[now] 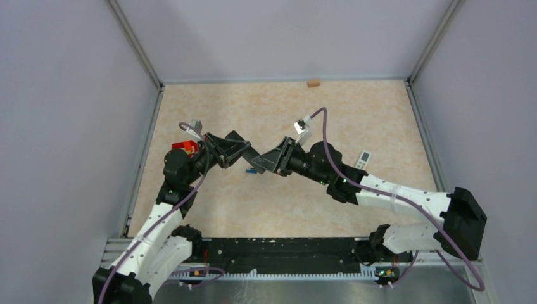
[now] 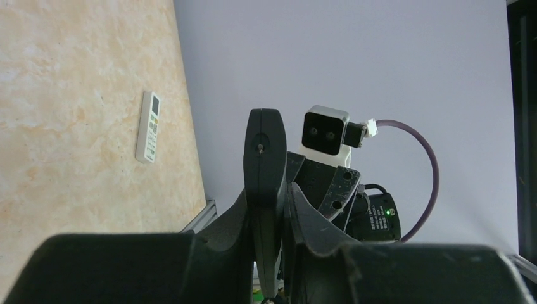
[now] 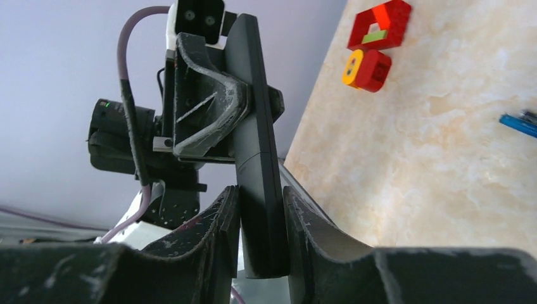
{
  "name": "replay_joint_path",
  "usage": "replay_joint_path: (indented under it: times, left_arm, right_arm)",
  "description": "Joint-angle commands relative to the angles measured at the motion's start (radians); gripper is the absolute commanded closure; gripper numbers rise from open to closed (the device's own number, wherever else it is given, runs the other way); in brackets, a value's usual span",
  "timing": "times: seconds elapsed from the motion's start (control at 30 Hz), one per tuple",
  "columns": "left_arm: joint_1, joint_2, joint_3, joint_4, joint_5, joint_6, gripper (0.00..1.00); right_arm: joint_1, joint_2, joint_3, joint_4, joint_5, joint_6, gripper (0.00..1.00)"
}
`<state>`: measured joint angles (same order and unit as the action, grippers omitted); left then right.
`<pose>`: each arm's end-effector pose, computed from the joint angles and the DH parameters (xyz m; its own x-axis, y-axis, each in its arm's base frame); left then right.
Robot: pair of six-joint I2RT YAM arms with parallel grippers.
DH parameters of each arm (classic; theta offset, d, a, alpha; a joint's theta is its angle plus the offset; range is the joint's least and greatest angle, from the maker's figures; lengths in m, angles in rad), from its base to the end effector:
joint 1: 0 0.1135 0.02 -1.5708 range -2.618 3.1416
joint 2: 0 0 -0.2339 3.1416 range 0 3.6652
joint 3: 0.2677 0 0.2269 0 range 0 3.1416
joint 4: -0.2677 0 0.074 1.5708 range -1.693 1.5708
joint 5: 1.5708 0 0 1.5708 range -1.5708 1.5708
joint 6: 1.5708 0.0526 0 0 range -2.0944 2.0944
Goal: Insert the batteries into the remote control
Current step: Load the battery cover into the remote control.
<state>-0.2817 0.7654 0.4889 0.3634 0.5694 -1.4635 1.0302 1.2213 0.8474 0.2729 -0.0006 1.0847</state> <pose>0.1805 -0.0817 0.2838 -0.7368 -0.6585 -0.1532 0.1632 0.0467 -0.9855 0.1500 0.2499 0.2964 -0.7826 0.4142 -0.4647 -0.3548 0.3166 0.8797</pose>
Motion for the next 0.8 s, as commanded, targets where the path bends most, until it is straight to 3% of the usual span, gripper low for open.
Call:
replay_joint_path:
  times: [0.0, 0.3, 0.53, 0.63, 0.77]
  left_arm:
    - [-0.014, -0.032, 0.053, 0.077, 0.107, 0.008, 1.00]
    - [-0.014, -0.083, 0.050, 0.027, 0.123, 0.130, 1.00]
    - [-0.014, -0.065, 0.101, -0.002, 0.214, 0.212, 1.00]
    - [-0.014, -0.062, 0.114, 0.002, 0.230, 0.228, 1.00]
    - [-0.014, -0.062, 0.128, 0.004, 0.252, 0.263, 0.98]
  right_arm:
    - [-0.010, 0.053, 0.000, 0.170, -0.110, -0.081, 0.73]
    - [-0.085, 0.052, 0.023, 0.205, -0.369, -0.219, 0.67]
    - [-0.097, 0.082, 0.101, 0.077, -0.536, -0.355, 0.56]
    - [-0.097, 0.089, 0.108, 0.077, -0.571, -0.375, 0.61]
    - [-0.099, 0.089, 0.110, 0.093, -0.572, -0.375, 0.78]
